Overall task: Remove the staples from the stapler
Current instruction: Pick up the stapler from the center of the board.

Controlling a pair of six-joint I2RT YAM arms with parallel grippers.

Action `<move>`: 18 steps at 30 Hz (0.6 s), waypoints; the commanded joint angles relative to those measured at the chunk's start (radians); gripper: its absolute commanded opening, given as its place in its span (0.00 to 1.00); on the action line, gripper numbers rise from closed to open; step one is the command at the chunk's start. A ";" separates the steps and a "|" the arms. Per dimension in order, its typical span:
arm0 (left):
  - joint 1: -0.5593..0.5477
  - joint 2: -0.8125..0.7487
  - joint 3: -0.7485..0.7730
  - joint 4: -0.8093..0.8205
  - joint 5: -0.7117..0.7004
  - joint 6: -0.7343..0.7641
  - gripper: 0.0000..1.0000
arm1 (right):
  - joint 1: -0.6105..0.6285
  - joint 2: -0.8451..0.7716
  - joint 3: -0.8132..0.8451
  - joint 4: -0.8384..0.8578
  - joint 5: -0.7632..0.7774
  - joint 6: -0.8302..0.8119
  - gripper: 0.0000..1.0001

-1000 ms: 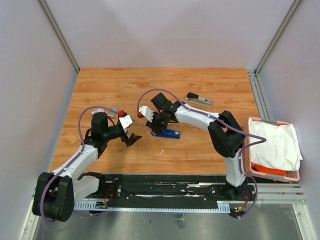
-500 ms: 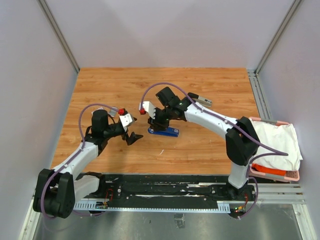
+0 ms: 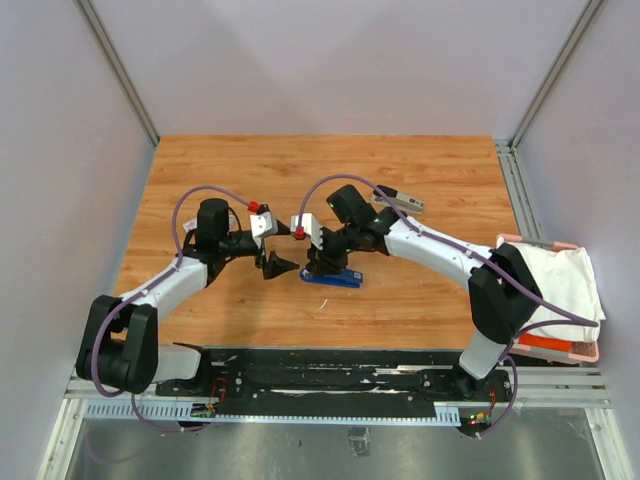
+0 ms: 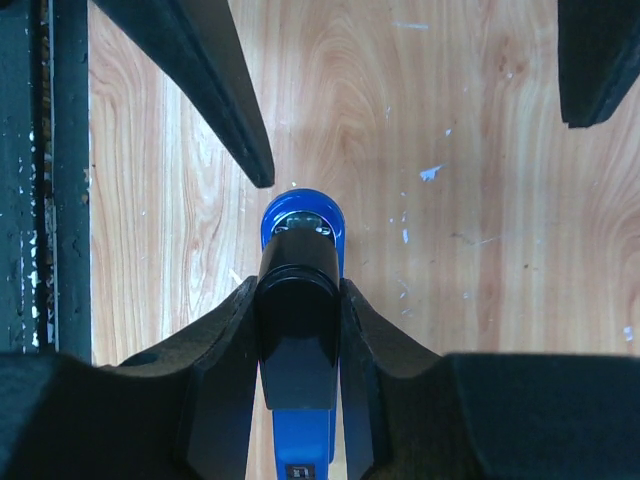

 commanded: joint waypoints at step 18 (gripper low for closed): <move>-0.121 0.249 0.226 -0.016 -0.153 0.061 0.94 | -0.209 -0.027 -0.169 0.522 -0.048 0.122 0.01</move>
